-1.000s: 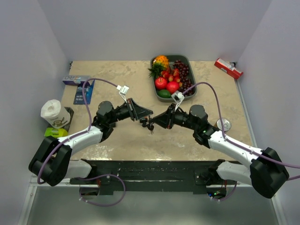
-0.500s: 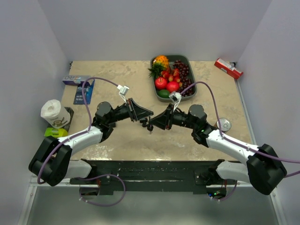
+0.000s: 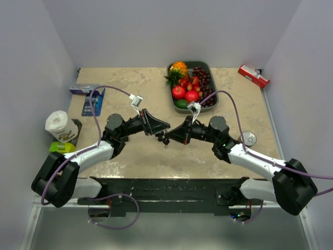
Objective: Unlock with the key
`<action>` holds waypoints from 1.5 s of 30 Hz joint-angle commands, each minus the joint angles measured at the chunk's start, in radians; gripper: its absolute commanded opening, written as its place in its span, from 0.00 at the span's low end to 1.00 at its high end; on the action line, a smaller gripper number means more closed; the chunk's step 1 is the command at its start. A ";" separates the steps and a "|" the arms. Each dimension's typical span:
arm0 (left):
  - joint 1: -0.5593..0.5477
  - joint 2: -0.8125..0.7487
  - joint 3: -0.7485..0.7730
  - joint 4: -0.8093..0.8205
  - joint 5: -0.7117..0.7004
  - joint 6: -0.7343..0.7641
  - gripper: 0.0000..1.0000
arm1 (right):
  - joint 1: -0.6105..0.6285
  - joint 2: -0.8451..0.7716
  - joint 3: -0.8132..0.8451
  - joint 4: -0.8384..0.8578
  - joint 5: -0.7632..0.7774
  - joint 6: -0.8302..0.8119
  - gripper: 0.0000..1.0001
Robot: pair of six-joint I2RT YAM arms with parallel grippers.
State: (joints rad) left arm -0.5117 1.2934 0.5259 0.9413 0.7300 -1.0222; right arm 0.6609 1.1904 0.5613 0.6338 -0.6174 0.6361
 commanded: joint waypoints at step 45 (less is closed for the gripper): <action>0.277 0.276 0.339 -1.429 -0.808 0.795 0.68 | -0.052 -0.149 0.008 -0.408 0.452 -0.164 0.00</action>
State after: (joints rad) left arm -0.2359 1.5448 0.8547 -0.4862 -0.0643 -0.2638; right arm 0.6083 1.0420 0.5640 0.1753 -0.1741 0.4782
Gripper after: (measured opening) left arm 0.716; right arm 0.037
